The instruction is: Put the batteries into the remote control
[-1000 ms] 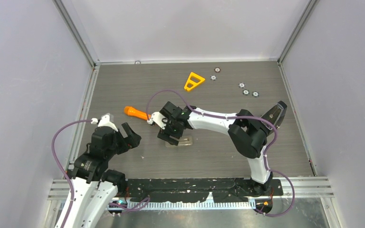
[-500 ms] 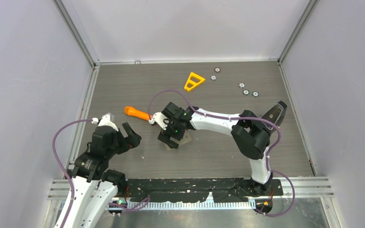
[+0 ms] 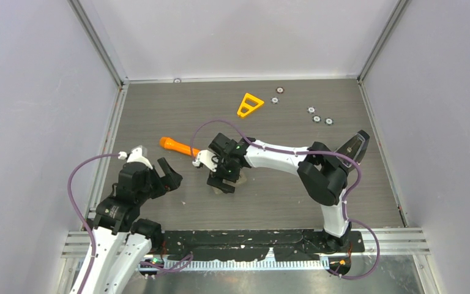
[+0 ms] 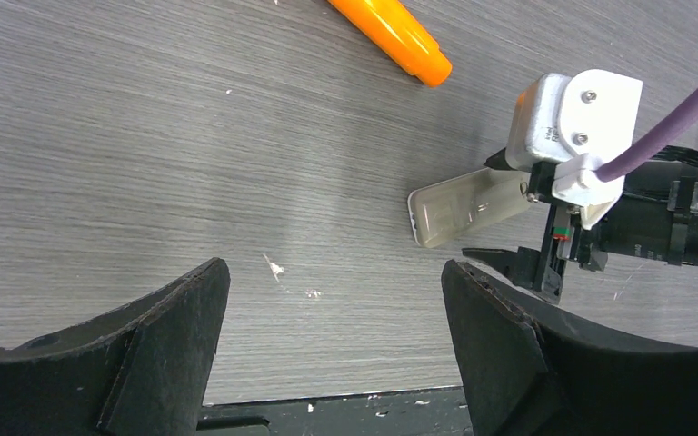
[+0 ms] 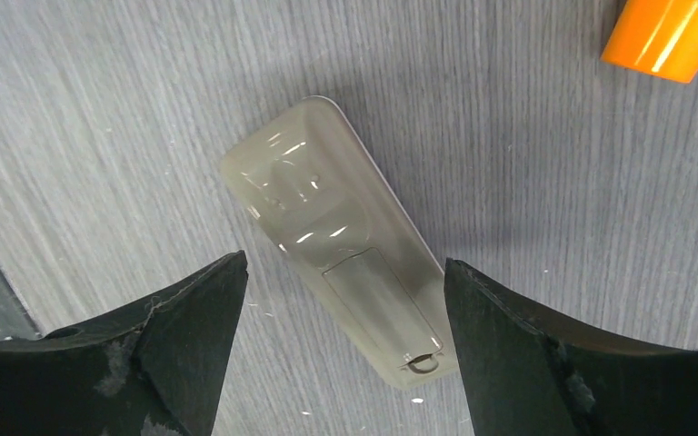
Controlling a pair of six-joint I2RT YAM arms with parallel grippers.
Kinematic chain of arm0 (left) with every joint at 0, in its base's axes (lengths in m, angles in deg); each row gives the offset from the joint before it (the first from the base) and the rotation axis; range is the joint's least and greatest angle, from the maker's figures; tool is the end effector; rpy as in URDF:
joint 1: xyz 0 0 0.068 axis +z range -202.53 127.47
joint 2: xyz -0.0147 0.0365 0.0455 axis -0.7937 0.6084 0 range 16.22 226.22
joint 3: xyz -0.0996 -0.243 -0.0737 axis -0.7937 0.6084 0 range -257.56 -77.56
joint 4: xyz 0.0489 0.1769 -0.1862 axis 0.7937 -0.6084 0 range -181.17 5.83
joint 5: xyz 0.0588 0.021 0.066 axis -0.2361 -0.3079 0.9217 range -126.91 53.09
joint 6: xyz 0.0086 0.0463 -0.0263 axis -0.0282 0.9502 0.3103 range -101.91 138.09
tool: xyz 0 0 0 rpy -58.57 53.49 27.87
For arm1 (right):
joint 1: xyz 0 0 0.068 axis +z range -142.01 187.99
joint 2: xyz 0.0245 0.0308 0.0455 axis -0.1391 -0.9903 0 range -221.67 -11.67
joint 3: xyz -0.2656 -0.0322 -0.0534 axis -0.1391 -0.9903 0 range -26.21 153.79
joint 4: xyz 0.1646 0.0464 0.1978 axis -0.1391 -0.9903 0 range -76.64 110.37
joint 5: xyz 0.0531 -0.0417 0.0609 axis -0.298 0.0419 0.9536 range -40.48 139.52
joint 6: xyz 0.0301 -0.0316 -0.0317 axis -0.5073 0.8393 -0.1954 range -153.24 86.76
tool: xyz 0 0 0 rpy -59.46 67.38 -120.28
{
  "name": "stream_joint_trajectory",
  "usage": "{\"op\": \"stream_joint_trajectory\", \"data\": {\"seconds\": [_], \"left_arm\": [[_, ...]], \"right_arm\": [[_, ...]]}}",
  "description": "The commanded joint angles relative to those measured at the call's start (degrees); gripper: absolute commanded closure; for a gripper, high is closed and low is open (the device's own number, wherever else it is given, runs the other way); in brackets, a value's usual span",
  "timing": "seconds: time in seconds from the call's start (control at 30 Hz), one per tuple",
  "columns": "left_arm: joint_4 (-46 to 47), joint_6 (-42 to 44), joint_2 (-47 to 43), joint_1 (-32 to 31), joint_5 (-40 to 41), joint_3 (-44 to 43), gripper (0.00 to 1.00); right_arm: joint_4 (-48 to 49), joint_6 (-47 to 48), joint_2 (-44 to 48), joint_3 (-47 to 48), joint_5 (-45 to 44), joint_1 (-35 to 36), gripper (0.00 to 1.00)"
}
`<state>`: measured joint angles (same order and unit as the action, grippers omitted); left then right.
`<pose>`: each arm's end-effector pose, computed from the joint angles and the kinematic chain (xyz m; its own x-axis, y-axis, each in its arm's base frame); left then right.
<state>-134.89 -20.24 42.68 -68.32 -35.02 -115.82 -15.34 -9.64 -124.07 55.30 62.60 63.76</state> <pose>0.0931 -0.0252 0.2711 -0.6276 -0.4667 -0.6232 -0.1809 0.8660 -0.4662 0.2211 0.3392 0.1835 -0.1305 -0.8849 -0.4472 -0.9910 0.1303 0.0313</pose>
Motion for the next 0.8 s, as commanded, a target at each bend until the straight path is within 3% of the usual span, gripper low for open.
{"op": "stream_joint_trajectory", "data": {"seconds": [0.0,0.23,0.43,0.63,0.77], "left_arm": [[2.18,0.57,0.86,-0.12,-0.32,-1.23,0.12],[2.66,0.71,1.74,-0.13,-0.48,-1.14,0.11],[4.22,2.19,2.51,-0.12,-4.26,-0.94,0.11],[4.39,2.98,2.89,-0.14,-3.89,-1.05,0.10],[4.42,3.07,3.49,-0.12,-3.67,-0.88,0.09]], "right_arm": [[-0.31,3.84,-1.46,1.47,-3.57,0.49,0.16],[5.03,2.56,-2.73,-0.22,-8.96,2.11,0.20],[6.42,-4.40,-1.10,-0.75,-9.52,1.22,0.63],[9.22,-19.18,4.60,-5.15,-12.21,-3.96,0.65],[10.32,-33.10,8.88,-10.17,-20.40,-7.80,0.64]]}}
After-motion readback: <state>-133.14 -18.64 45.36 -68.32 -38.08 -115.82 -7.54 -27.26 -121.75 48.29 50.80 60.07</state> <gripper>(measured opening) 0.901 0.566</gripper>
